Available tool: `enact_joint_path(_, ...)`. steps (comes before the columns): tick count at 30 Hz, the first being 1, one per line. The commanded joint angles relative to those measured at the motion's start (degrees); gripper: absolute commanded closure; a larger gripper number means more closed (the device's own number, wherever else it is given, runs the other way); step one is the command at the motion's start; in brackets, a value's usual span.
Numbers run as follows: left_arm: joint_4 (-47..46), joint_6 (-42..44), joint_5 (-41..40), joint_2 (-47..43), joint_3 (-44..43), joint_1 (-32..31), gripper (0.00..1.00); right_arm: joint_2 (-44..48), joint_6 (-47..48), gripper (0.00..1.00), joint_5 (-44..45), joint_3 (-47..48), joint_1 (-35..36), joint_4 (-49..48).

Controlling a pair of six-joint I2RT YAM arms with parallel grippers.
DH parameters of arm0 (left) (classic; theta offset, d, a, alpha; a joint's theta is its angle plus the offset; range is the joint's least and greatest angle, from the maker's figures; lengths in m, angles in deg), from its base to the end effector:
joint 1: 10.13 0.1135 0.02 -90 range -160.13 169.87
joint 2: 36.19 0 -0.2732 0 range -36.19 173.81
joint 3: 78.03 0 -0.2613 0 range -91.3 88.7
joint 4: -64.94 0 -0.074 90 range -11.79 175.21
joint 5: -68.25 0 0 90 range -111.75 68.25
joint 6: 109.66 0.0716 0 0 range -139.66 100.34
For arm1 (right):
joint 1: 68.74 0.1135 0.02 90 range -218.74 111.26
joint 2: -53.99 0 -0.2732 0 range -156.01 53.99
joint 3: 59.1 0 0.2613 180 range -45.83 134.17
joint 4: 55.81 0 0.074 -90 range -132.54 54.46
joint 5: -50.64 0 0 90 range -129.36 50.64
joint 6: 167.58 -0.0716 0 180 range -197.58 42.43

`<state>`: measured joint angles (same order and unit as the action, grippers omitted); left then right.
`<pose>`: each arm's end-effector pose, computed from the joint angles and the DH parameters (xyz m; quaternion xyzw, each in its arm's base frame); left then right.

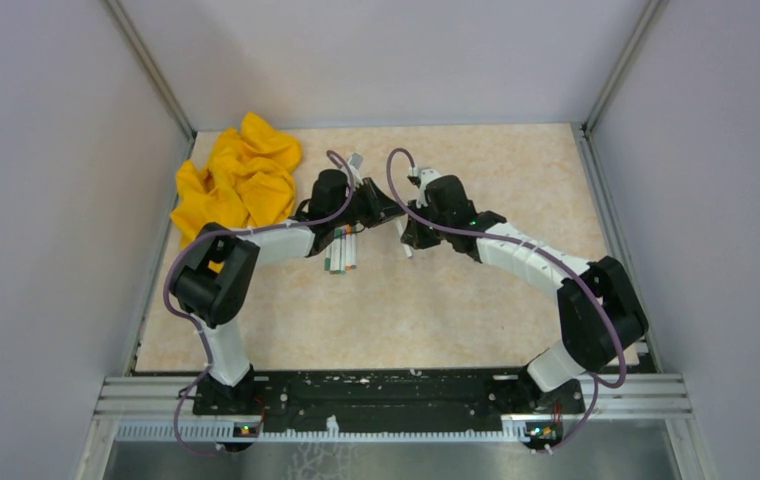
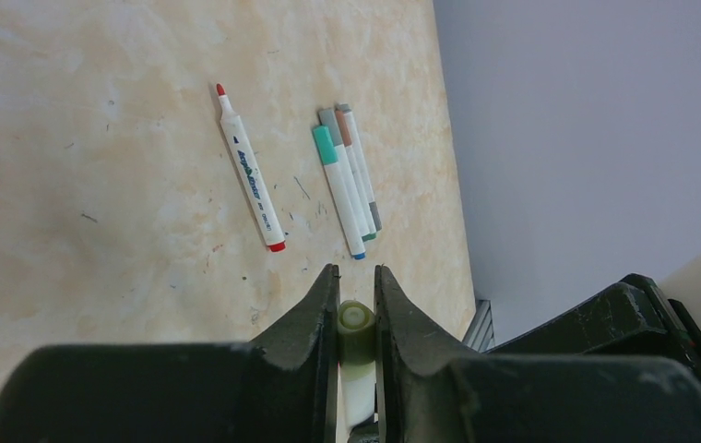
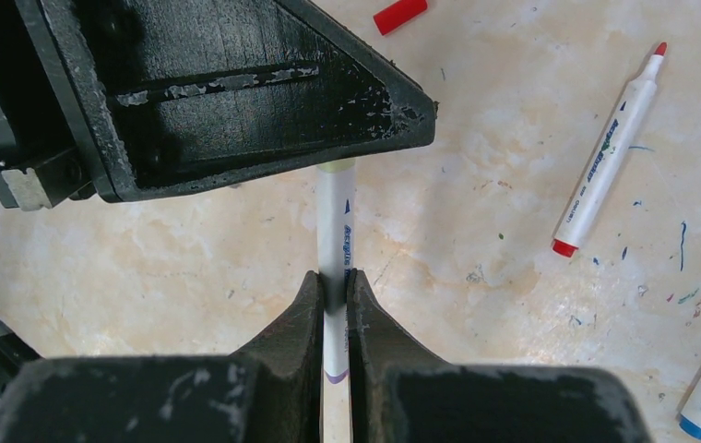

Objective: Open the pen caps

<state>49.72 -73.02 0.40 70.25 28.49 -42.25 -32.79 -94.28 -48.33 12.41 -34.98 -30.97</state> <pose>0.3669 -0.2622 0.1906 -0.0348 0.7999 -0.5067 0.3197 0.2993 0.2135 0.2242 -0.1667 0.8890 0.2434 0.3501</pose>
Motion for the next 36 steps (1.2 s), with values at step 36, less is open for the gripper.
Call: enact_joint_path(36, -2.4, -5.4, 6.3, 0.6, -1.4, 0.0, 1.0, -7.9, 0.4, 1.0, -1.2, 7.0, 0.7, -9.5)
